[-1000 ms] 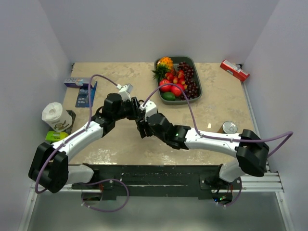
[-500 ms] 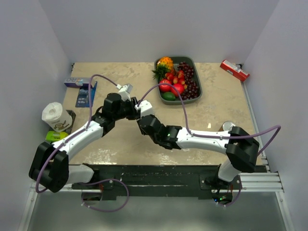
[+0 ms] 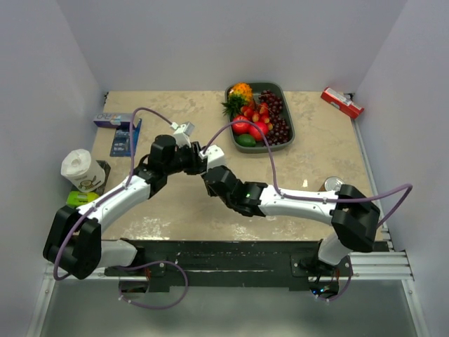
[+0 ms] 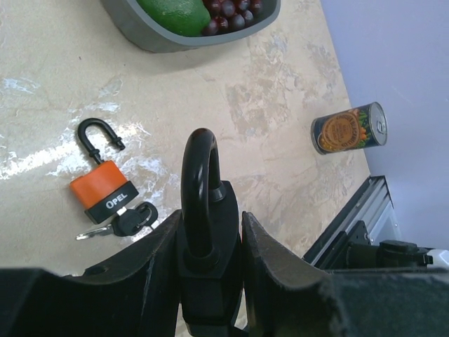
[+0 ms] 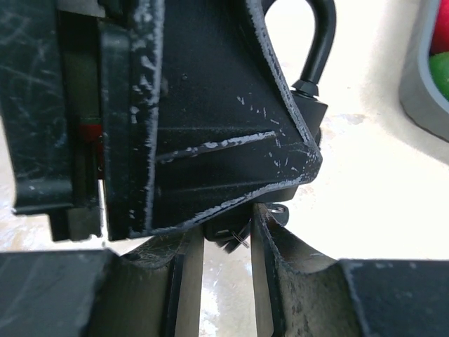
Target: Unlock with the key
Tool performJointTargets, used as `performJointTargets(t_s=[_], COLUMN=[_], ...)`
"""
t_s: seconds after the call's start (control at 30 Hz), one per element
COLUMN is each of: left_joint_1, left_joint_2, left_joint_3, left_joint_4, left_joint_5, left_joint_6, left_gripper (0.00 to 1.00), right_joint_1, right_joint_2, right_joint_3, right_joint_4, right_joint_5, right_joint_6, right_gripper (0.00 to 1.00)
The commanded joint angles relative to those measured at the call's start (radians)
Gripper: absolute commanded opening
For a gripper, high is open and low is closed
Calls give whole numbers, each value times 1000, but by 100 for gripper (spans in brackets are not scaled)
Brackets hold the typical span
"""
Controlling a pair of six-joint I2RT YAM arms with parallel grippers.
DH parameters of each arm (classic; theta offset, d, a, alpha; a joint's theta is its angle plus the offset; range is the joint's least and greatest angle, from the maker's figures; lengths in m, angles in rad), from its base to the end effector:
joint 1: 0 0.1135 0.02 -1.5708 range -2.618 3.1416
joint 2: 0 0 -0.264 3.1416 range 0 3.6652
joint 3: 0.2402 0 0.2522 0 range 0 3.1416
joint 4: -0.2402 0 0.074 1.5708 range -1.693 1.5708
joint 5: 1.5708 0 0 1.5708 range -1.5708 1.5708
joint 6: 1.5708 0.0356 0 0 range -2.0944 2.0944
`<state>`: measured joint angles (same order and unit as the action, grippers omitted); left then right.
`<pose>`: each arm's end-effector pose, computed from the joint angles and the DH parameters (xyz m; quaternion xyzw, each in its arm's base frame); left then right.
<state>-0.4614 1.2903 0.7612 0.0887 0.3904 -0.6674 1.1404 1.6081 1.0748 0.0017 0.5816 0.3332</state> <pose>0.2495 -0.1392 0.2498 0.0182 0.8347 -0.4194 0.3563 0.1683 0.3197 0.2519 -0.1957 0.8207 0.1353 0.5195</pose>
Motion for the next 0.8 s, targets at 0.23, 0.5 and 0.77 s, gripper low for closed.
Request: performJointTargets(t_s=[0.23, 0.5, 0.77], left_joint_1=[-3, -5, 3], left_joint_2=[-49, -75, -91], left_joint_3=[1, 1, 29], left_joint_4=[235, 255, 134], left_joint_5=[312, 390, 252], left_joint_6=[43, 75, 127], left_gripper=[0, 0, 0], right_joint_1=[-149, -185, -186], right_joint_2=[-175, -217, -322], right_joint_3=[-127, -151, -182], right_joint_4=[239, 265, 175], right_joint_5=[-419, -505, -523], right_joint_6=[53, 47, 12], right_gripper=[0, 0, 47])
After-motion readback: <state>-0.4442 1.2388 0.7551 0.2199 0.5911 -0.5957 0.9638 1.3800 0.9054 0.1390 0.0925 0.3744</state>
